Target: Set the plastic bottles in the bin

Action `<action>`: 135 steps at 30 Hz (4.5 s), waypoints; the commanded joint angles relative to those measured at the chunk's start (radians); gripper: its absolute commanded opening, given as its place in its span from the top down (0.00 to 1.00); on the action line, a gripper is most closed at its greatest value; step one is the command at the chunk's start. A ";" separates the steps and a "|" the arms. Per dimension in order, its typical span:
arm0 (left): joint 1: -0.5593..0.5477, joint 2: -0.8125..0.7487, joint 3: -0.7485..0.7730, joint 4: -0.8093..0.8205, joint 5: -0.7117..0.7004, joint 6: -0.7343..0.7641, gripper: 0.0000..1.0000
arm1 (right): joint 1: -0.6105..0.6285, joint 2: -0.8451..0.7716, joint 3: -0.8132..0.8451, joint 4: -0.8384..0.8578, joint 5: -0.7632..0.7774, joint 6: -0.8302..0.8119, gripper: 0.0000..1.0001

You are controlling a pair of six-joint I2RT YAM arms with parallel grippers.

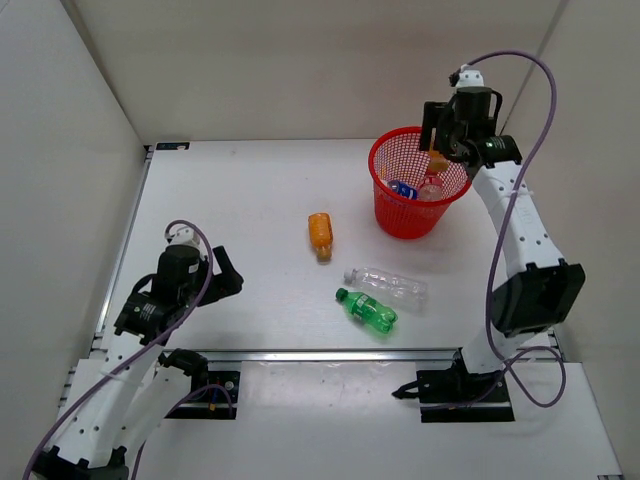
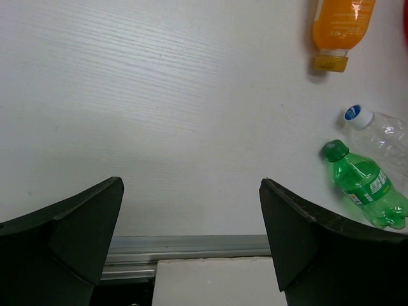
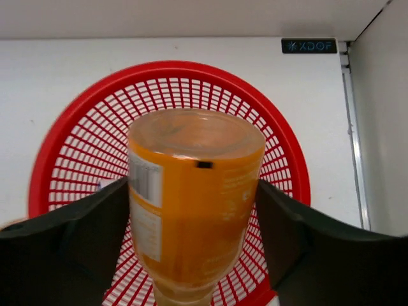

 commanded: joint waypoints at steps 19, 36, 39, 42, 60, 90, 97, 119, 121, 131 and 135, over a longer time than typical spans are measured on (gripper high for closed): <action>0.023 0.074 0.008 0.037 0.035 0.011 0.01 | 0.569 0.155 -0.181 0.053 0.073 0.251 0.01; 0.016 0.059 -0.029 0.036 0.036 -0.019 0.02 | 0.560 0.507 0.052 0.081 0.139 0.272 0.65; 0.019 0.065 -0.026 0.033 0.038 -0.007 0.01 | 0.555 0.406 0.142 0.009 0.121 0.232 0.70; 0.022 0.068 -0.024 0.038 0.026 -0.004 0.02 | 0.519 0.291 0.205 -0.049 0.121 0.148 0.77; 0.036 0.142 0.002 0.087 0.032 -0.001 0.02 | 0.165 0.007 0.080 -0.077 0.041 -0.071 0.00; -0.021 0.066 -0.130 0.077 0.118 -0.073 0.01 | 0.707 -0.423 -1.144 0.179 -0.209 0.058 0.25; -0.009 0.083 -0.087 0.076 0.109 -0.049 0.01 | 0.750 -0.440 -1.014 0.167 -0.152 0.032 0.61; 0.066 0.511 0.256 0.289 0.107 0.097 0.02 | 0.006 -0.109 -0.183 0.026 -0.148 0.006 0.09; 0.072 0.530 0.257 0.294 0.101 0.109 0.01 | 0.012 -0.125 -0.187 0.024 -0.154 -0.014 0.01; 0.025 0.620 0.352 0.327 0.162 0.114 0.01 | 0.262 -0.414 -0.521 -0.078 -0.130 -0.144 0.01; -0.019 0.652 0.353 0.370 0.220 0.084 0.01 | 0.359 -0.518 -0.724 -0.121 -0.238 -0.146 0.01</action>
